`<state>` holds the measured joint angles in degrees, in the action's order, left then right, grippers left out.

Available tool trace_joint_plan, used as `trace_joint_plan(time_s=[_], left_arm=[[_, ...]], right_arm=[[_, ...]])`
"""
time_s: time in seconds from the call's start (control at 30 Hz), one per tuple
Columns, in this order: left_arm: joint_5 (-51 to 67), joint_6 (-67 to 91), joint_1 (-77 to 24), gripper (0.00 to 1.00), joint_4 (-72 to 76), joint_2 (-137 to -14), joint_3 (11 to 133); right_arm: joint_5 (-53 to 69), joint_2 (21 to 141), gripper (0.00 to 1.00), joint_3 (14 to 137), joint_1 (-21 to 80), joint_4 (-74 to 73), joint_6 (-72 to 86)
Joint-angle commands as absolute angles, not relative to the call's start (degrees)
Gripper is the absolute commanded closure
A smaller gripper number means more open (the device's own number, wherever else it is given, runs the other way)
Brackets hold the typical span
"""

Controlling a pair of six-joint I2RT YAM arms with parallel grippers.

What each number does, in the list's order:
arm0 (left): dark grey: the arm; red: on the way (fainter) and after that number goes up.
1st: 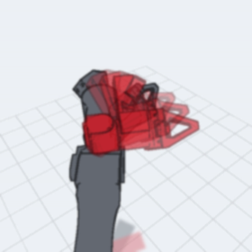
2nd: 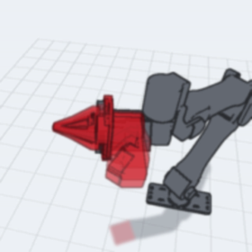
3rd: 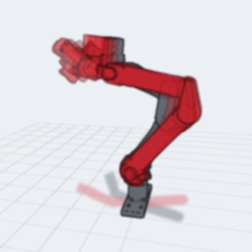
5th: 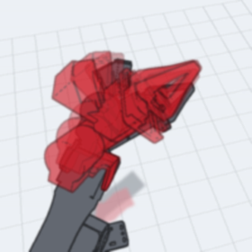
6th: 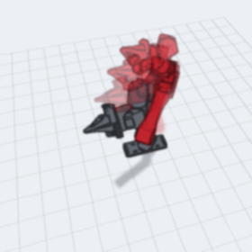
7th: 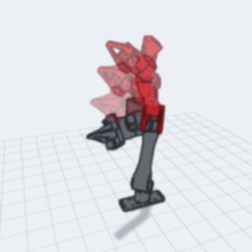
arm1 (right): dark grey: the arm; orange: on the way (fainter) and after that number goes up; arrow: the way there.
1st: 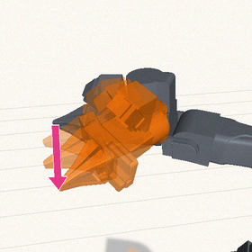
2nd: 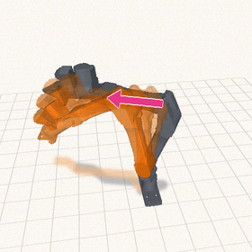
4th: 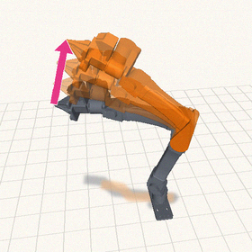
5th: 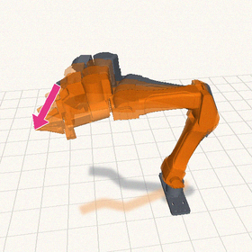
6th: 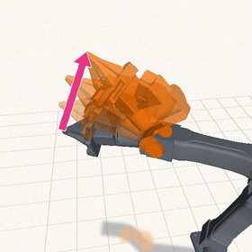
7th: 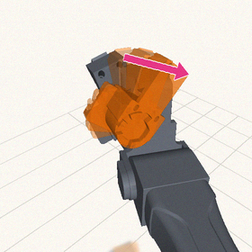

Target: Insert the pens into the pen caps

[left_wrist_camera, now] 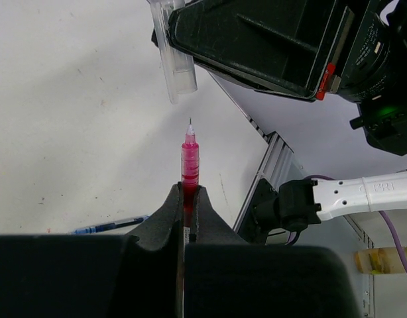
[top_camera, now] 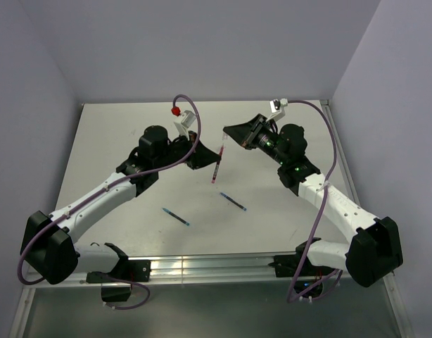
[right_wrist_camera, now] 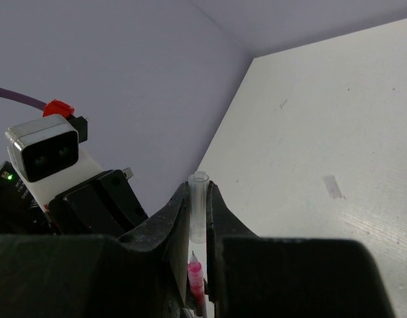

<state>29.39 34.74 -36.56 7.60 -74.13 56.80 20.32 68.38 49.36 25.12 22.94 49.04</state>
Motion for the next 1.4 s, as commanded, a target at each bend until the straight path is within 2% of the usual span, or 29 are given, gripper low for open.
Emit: trace_joint_plan(time_s=[0.0,1.37], left_arm=[[30.85,35.24,-36.39,1.00,10.90,-74.18,57.13],[29.53,35.68,-34.98,1.00,11.78,-72.42,56.08]], right_arm=[[19.77,68.38,1.00,49.31,25.84,25.84,49.04],[17.32,68.29,1.00,48.25,29.44,25.58,47.73]])
